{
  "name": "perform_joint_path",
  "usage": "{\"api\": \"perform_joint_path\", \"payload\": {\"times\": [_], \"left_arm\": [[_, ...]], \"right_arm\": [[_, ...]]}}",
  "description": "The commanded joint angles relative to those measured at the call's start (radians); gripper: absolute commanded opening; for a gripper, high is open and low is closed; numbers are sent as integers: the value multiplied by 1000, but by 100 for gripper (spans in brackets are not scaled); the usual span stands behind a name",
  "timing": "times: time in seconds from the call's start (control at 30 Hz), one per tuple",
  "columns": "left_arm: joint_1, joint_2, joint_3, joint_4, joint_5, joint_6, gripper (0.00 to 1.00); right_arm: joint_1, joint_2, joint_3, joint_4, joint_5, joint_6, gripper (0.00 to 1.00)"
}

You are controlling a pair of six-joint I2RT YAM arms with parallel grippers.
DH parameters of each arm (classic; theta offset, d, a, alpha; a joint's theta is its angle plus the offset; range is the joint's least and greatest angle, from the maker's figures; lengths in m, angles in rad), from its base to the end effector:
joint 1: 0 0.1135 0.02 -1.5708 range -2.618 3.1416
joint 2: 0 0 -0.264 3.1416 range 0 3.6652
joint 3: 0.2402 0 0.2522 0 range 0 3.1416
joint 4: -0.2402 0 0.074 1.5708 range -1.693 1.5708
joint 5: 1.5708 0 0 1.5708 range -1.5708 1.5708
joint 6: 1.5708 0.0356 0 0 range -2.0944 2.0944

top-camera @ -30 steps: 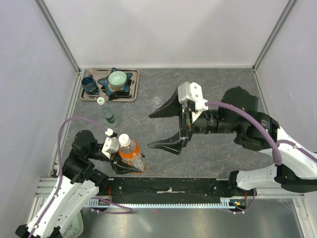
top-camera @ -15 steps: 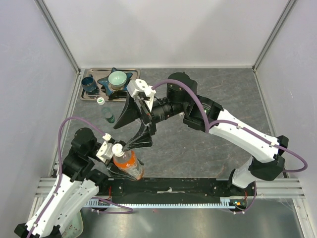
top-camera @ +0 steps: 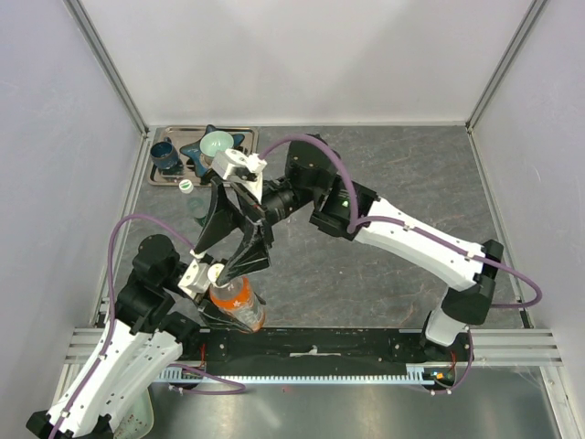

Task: Screw on the bottle caps
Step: Screw the bottle cap onto the plastic bottle.

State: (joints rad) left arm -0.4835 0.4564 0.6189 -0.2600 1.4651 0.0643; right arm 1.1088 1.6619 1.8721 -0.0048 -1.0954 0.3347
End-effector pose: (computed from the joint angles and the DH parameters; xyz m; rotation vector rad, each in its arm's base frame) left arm 0.0654 -0.0743 0.3211 1.4811 1.0408 -1.4988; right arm 0.1319 0.3359 0.5046 -1.5481 0.9283 1.8345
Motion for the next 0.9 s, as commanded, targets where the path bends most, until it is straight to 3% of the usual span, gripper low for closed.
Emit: {"api": "perform_joint_path", "payload": {"times": [0.0, 0.33, 0.7, 0.87], "left_arm": [[3, 7, 41, -2, 17, 22, 10], [3, 1, 30, -4, -23, 22, 10], [2, -1, 31, -12, -74, 17, 10], [3, -2, 35, -12, -98, 9, 10]], "right_arm": [[2, 27, 42, 91, -67, 73, 77], [2, 22, -1, 161, -100, 139, 58], [3, -1, -48, 174, -100, 142, 57], [3, -11, -68, 172, -100, 142, 45]]}}
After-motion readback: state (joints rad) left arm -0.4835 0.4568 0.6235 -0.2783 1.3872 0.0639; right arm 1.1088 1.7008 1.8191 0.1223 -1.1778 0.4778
